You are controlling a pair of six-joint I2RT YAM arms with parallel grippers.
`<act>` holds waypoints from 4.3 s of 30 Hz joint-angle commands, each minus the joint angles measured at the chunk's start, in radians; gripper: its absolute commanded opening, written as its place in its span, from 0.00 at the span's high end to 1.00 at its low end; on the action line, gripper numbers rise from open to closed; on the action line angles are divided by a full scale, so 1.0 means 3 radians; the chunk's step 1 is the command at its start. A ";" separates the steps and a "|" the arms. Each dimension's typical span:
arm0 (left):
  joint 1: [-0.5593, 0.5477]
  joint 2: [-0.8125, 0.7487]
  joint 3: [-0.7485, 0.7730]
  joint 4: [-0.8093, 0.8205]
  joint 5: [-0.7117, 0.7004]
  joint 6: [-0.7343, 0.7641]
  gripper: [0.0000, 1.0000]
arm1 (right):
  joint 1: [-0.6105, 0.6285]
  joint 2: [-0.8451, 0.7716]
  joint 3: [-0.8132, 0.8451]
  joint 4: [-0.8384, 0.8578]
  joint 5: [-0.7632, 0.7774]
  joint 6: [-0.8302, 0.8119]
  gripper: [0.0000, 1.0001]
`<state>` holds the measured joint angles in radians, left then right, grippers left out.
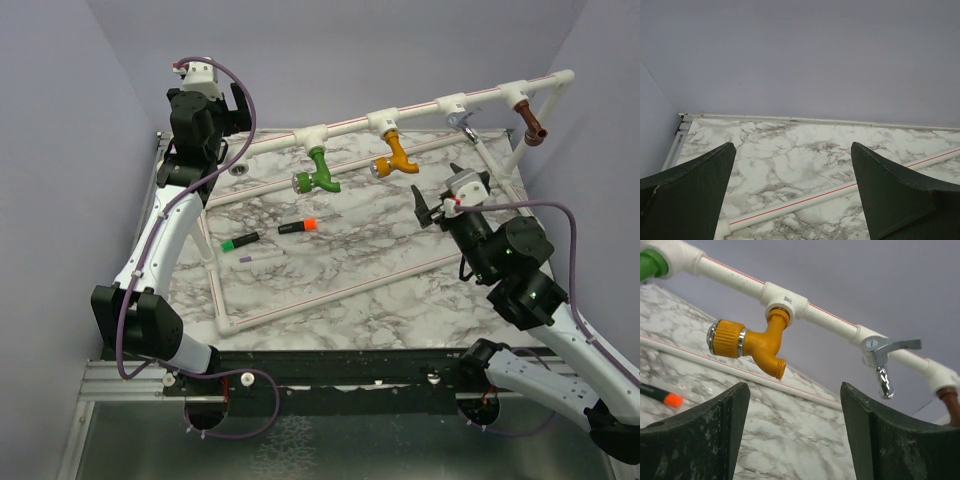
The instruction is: Install the water faucets
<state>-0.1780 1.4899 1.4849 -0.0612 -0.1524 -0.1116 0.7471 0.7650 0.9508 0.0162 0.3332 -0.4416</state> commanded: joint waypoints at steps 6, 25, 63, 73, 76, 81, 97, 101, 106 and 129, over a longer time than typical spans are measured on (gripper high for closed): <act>-0.0077 0.0313 -0.0248 -0.0588 0.0119 -0.0012 0.01 | 0.0020 0.0117 -0.0033 -0.0202 -0.0507 -0.2104 0.22; -0.0078 0.0317 -0.0245 -0.0588 0.0119 -0.0013 0.01 | 0.0020 0.0733 -0.0365 0.1119 -0.0406 -0.4034 0.22; -0.0075 0.0324 -0.0241 -0.0588 0.0135 -0.0017 0.01 | 0.0042 0.1059 -0.0341 0.1523 -0.0480 -0.2958 1.00; -0.0072 0.0322 -0.0240 -0.0587 0.0150 -0.0022 0.01 | 0.0043 0.1009 -0.0203 0.1701 -0.0464 -0.1004 1.00; -0.0072 0.0326 -0.0240 -0.0588 0.0160 -0.0022 0.01 | 0.0047 0.1030 -0.0127 0.1675 -0.0331 -0.0344 1.00; -0.0072 0.0320 -0.0240 -0.0588 0.0166 -0.0022 0.01 | 0.0041 0.0992 -0.0134 0.1841 -0.0084 0.0500 0.99; -0.0072 0.0306 -0.0240 -0.0584 0.0196 -0.0033 0.01 | 0.0041 0.0962 -0.0222 0.1916 0.0570 0.2907 0.99; -0.0072 0.0306 -0.0240 -0.0583 0.0198 -0.0032 0.01 | 0.0041 0.0956 -0.0241 0.1842 0.0722 0.3477 0.99; -0.0072 0.0309 -0.0240 -0.0587 0.0191 -0.0032 0.01 | 0.0043 0.0914 -0.0250 0.1662 0.0877 0.4306 0.99; -0.0072 0.0321 -0.0243 -0.0588 0.0204 -0.0038 0.01 | 0.0044 0.0924 -0.0126 0.0773 0.0769 0.5890 0.99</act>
<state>-0.1738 1.4937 1.4876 -0.0723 -0.1223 -0.1165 0.7315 1.0466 0.8906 0.3130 0.6640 1.2480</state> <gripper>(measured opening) 0.989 0.299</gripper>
